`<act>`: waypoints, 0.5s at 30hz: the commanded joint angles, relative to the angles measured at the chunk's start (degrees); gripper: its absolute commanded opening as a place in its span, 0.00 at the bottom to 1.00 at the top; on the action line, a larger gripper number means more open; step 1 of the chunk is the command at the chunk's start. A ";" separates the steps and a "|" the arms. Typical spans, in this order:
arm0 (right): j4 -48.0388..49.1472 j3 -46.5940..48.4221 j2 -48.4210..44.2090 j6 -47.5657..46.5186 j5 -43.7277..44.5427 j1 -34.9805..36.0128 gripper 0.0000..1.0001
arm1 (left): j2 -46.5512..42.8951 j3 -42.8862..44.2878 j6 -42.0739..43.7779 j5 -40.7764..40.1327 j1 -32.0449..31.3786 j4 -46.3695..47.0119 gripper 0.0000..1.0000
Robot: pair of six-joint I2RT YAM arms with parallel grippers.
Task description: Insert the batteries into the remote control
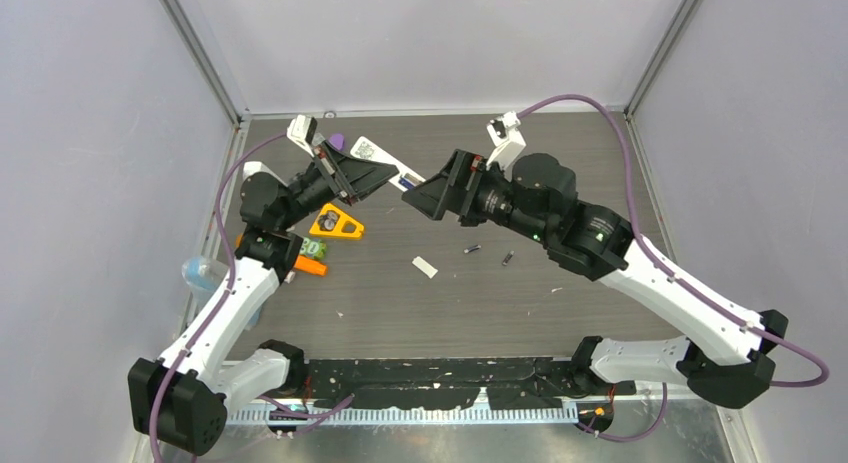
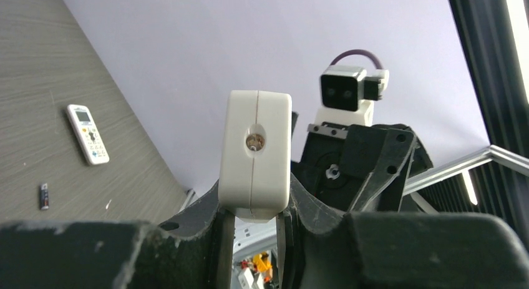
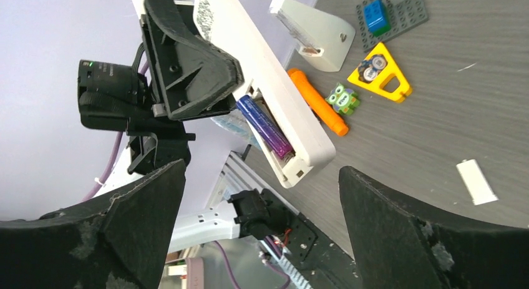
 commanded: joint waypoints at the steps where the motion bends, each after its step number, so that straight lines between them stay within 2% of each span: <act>1: 7.22 -0.36 1.62 6.58 -2.18 -0.16 0.97 | -0.02 0.04 -3.01 -2.76 0.27 8.89 0.00; 7: 10.58 -0.63 3.65 10.69 -2.86 -2.21 1.00 | 0.07 0.04 -4.32 -2.48 0.25 10.27 0.00; 15: 14.31 -2.49 3.88 13.79 -2.81 -4.87 0.93 | 0.00 -0.06 -4.16 -2.63 0.26 10.85 0.00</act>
